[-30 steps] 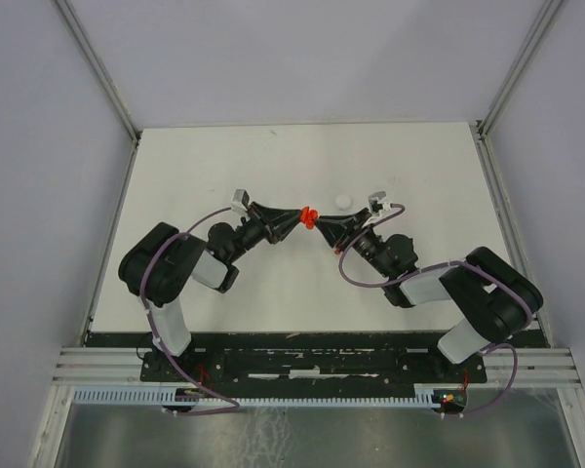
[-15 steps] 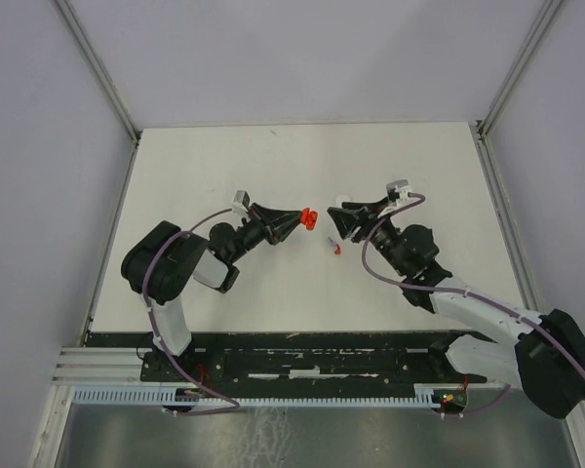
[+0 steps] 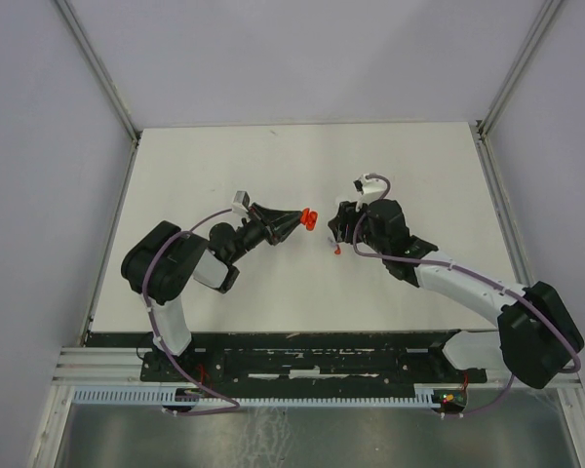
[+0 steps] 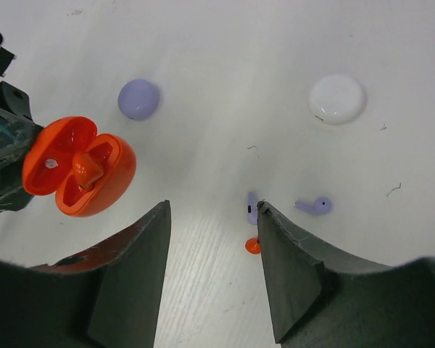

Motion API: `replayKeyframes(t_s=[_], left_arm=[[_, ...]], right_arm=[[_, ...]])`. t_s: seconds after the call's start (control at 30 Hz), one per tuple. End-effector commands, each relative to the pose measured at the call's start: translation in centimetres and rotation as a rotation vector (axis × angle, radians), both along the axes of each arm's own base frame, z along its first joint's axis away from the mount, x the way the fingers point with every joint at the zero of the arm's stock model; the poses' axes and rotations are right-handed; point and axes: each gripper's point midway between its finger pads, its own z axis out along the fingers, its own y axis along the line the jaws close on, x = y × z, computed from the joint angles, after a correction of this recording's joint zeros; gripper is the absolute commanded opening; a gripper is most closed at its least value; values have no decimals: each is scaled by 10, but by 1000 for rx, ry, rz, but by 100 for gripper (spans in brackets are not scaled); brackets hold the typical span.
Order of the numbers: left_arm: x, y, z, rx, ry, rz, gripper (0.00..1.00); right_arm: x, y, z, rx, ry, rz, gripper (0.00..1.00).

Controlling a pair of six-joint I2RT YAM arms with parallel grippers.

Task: Insert the wireless bluetooth earbuds into the charging case
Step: Adjust the earbud with the charging case.

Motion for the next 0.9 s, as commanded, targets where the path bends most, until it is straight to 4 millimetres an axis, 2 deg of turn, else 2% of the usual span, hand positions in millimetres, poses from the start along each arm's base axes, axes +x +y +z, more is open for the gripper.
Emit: replayKeyframes(t_s=[0.0, 0.5, 0.87], left_arm=[[-16, 5, 48, -103, -180, -16, 3], [-19, -1, 37, -90, -156, -38, 3], [-17, -5, 22, -72, -124, -53, 3]], right_arm=[[6, 8, 18, 13, -46, 13, 59], [7, 19, 24, -9, -91, 7, 59], [8, 15, 29, -40, -124, -26, 59]])
